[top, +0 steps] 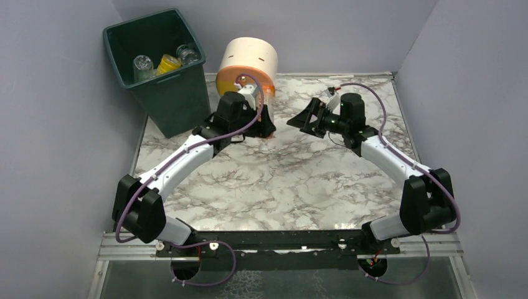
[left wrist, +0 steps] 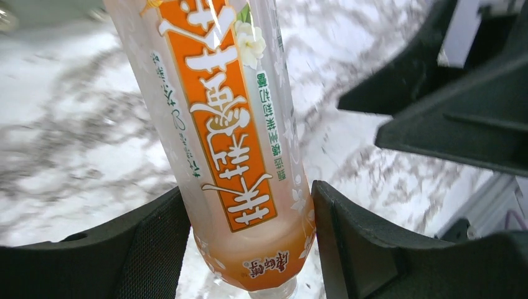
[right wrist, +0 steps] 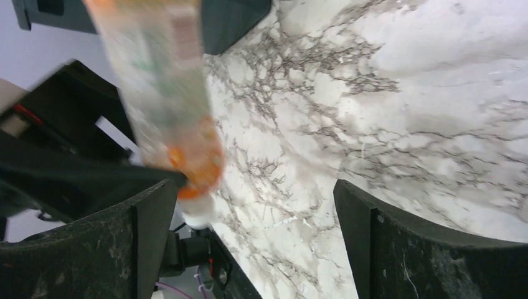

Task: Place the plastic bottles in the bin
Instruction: Place the plastic bottle in the trash bin.

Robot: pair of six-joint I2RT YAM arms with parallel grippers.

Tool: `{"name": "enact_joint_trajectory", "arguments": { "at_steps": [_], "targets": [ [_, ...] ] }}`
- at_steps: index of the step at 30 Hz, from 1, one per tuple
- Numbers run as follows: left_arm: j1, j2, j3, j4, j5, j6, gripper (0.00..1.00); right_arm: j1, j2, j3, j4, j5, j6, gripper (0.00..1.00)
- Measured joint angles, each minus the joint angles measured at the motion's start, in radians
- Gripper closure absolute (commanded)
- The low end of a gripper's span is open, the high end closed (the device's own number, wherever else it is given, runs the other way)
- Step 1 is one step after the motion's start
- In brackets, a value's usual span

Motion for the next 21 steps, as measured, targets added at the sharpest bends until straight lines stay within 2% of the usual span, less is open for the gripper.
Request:
{"name": "enact_joint_trajectory", "arguments": {
  "at_steps": [6,10,14,21],
  "targets": [
    [0.158,-0.019,0.173,-0.086,-0.002,0.047,0.39,-0.035,-0.044,-0.065,-0.017,0.018,-0.028,0.00],
    [0.249,-0.018,0.358,-0.148,-0.002,0.080,0.38,-0.035,-0.043,-0.108,-0.021,0.016,-0.031,0.00],
    [0.322,-0.010,0.527,-0.167,0.006,0.098,0.38,-0.035,-0.044,-0.116,-0.021,0.010,-0.032,0.00],
    [0.489,0.051,0.718,-0.197,0.035,0.105,0.37,-0.035,-0.043,-0.123,-0.020,-0.004,-0.033,0.00]
  ]
}}
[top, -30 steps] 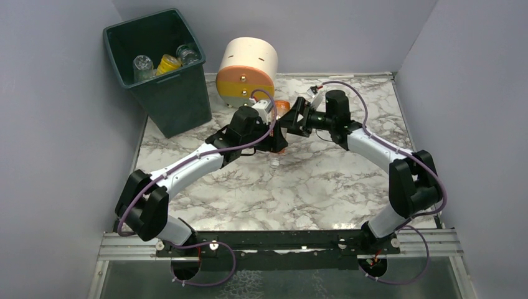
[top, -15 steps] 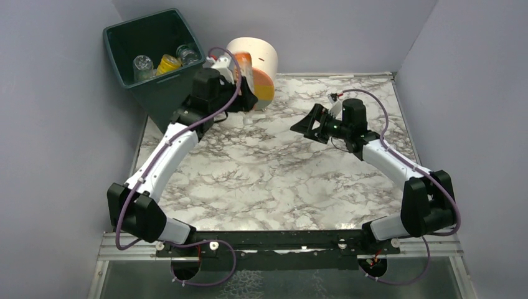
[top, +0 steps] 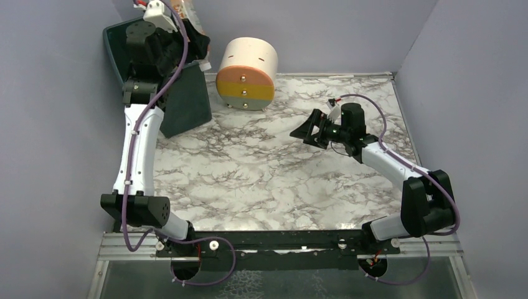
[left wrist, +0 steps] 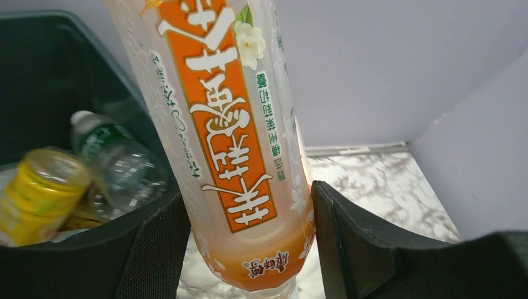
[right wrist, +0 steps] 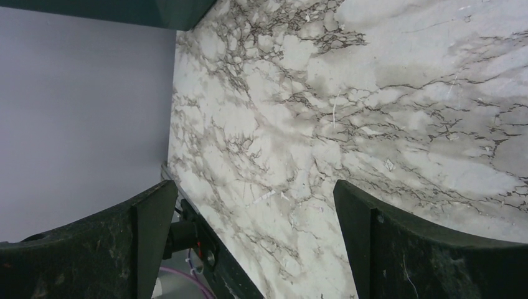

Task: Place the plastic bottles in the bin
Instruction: Place the plastic bottle in the trash bin.

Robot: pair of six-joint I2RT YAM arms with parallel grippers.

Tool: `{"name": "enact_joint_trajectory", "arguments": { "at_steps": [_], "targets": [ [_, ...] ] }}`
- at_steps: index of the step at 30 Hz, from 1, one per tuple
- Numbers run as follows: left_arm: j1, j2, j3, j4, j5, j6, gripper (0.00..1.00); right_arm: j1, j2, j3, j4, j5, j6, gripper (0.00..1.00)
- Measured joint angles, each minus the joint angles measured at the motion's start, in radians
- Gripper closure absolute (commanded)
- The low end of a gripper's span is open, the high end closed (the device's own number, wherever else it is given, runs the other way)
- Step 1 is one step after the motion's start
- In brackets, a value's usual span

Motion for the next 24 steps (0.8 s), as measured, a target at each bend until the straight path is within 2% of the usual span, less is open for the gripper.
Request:
{"name": "enact_joint_trajectory", "arguments": {
  "at_steps": [6,16,22,23,24],
  "targets": [
    [0.149,0.081,0.093,-0.004,0.000,-0.003,0.36,0.000,0.000,-0.034,0.011,-0.020,-0.002,0.01],
    [0.358,0.140,0.067,0.056,0.021,-0.046,0.35,0.000,0.000,-0.051,0.023,-0.040,-0.004,0.00],
    [0.389,0.190,0.063,0.082,0.051,-0.068,0.14,0.000,0.000,-0.051,0.032,-0.054,-0.004,0.00],
    [0.389,0.193,0.056,0.082,0.054,-0.072,0.04,0.000,0.000,-0.051,0.036,-0.057,-0.004,0.00],
    [0.389,0.193,0.047,0.084,0.057,-0.074,0.01,0.000,0.000,-0.051,0.037,-0.058,-0.003,0.00]
  ]
}}
